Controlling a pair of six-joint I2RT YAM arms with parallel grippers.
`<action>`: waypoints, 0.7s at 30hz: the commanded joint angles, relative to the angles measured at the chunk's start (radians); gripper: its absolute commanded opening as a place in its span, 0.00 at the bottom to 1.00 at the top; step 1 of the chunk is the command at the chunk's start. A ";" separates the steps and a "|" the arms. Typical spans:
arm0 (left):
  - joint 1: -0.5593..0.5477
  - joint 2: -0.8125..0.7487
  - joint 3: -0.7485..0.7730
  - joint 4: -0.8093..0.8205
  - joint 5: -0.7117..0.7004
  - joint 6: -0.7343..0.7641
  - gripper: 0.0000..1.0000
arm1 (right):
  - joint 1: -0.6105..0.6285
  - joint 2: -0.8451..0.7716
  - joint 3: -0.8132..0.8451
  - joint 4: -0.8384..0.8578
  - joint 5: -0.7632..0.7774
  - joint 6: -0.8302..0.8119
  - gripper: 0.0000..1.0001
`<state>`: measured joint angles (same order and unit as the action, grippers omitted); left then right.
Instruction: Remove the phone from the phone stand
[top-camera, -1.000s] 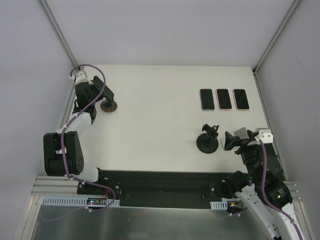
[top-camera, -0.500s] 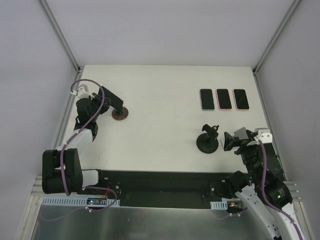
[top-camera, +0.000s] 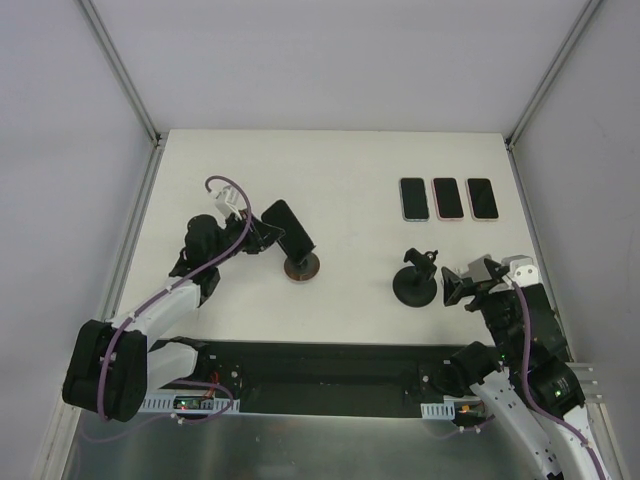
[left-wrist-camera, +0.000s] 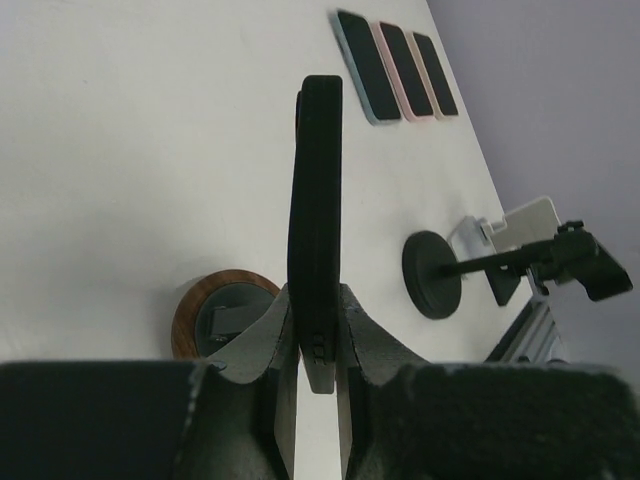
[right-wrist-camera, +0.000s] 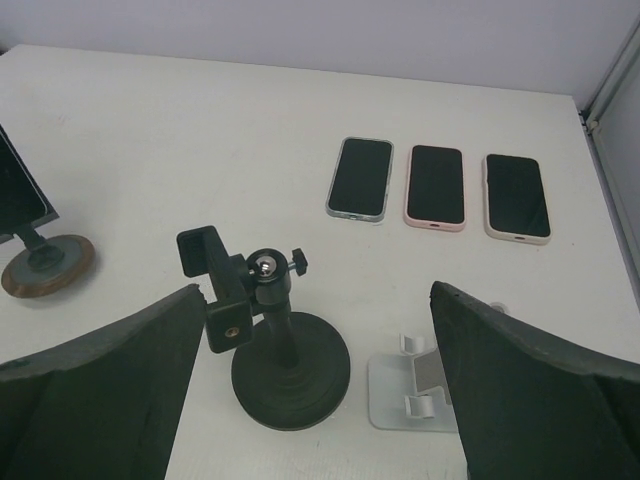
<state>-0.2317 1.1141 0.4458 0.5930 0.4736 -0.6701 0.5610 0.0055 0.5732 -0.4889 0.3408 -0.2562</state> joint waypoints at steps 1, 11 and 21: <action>-0.050 -0.030 -0.019 0.128 0.138 -0.010 0.00 | 0.005 -0.030 0.016 0.053 -0.091 -0.020 0.97; -0.070 -0.043 -0.033 0.022 0.178 0.038 0.12 | 0.007 0.132 0.112 0.007 -0.232 -0.017 0.96; -0.070 -0.184 -0.073 -0.093 0.033 0.102 0.48 | 0.005 0.166 0.149 -0.025 -0.250 -0.037 0.96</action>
<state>-0.3004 0.9924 0.3901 0.5228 0.5838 -0.6216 0.5610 0.1616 0.6971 -0.5148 0.1131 -0.2741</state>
